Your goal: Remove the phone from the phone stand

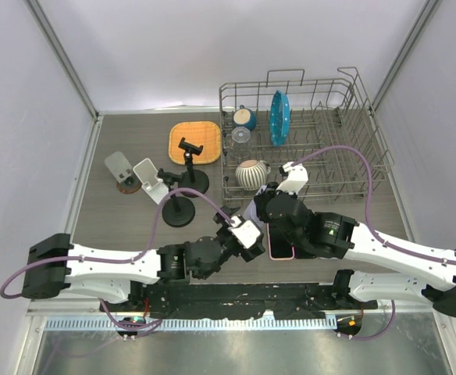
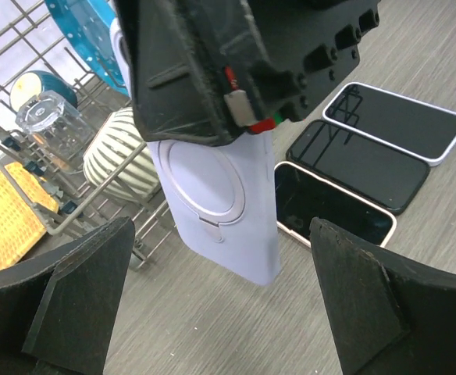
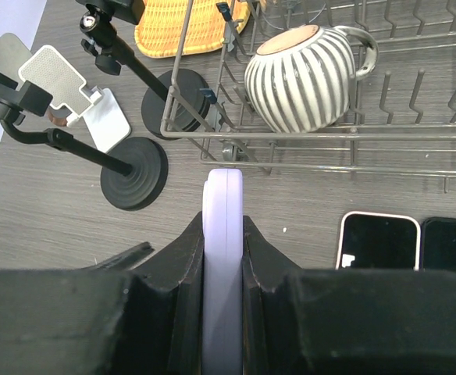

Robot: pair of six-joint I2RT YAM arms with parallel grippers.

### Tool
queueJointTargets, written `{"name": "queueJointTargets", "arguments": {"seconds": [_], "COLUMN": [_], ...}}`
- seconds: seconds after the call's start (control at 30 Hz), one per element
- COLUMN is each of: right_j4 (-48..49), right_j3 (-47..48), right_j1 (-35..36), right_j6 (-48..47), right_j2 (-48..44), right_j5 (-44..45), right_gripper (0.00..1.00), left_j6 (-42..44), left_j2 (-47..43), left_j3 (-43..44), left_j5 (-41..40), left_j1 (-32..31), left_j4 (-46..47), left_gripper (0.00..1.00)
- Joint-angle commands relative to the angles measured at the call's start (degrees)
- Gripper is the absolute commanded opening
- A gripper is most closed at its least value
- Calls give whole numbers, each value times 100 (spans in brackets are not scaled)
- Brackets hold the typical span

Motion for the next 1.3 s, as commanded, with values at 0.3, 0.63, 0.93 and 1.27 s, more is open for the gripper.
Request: {"name": "queueJointTargets", "arguments": {"seconds": [0.3,0.63,0.93,1.27], "right_j4": [533,664,665,796], "right_j3": [-95,-210,-245,-386], "right_j1": [5,5,-12,-3], "right_j6": [470,681,769,927], "right_j2": [-322,-480,-699,-787], "right_j5": [182,173,331,243], "right_gripper": [1,1,1,1], "left_j6": [449,1003,1266,1478], "left_j2": [1182,2008,2404,2563], "left_j3": [416,591,451,407], "left_j5": [-1639,-2228,-2738,-3011], "left_j1": [-273,-466,-501,-510], "left_j4": [2073,2882,3532,3929], "left_gripper": [88,78,69,43]}}
